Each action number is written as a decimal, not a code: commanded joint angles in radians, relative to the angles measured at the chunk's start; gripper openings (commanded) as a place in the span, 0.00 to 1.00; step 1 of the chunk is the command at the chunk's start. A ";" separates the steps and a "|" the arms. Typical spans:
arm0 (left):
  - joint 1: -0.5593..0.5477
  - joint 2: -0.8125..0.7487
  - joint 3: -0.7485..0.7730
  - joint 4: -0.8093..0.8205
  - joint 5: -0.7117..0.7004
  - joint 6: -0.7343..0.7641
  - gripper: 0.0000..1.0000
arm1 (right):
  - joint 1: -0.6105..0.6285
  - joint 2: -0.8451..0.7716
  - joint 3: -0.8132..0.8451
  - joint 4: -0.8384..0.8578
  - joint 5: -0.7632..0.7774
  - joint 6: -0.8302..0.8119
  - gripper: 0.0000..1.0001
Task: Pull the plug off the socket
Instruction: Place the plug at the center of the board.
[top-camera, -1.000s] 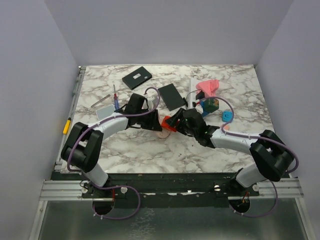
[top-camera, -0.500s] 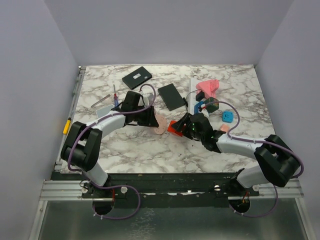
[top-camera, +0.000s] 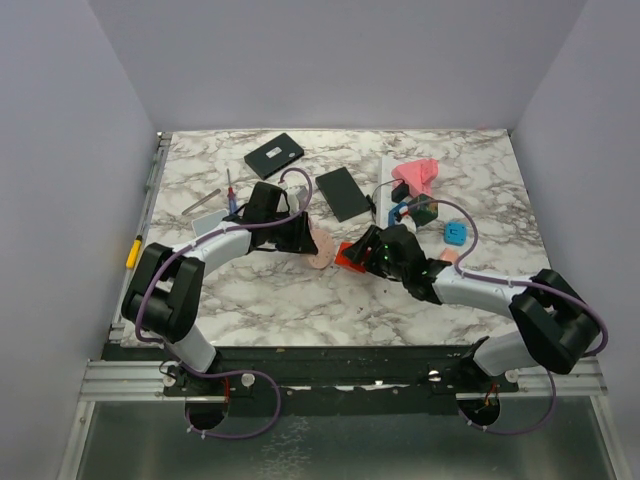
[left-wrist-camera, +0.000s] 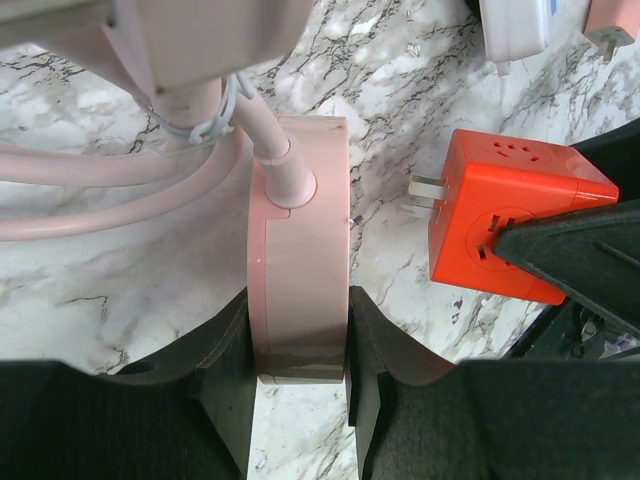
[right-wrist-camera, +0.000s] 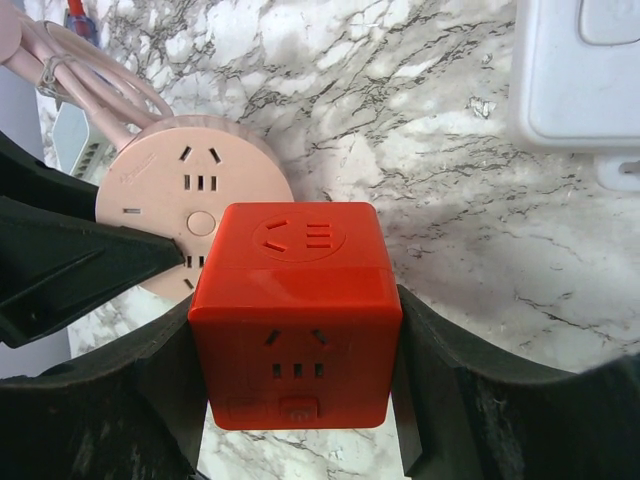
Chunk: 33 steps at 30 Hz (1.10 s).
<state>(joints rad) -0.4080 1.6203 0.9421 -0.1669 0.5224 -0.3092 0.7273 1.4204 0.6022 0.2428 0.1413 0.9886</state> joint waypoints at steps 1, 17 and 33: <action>-0.002 0.002 0.032 0.037 -0.023 0.019 0.00 | -0.001 -0.050 0.037 -0.034 0.054 -0.056 0.00; -0.002 0.006 0.044 0.002 -0.095 0.031 0.00 | -0.138 -0.469 0.087 -0.424 0.475 -0.357 0.00; -0.003 0.000 0.043 -0.006 -0.115 0.031 0.00 | -0.696 -0.472 0.033 -0.465 0.316 -0.351 0.00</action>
<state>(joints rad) -0.4099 1.6222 0.9588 -0.1673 0.4576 -0.3023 0.0967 0.9104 0.6441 -0.2276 0.5018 0.6193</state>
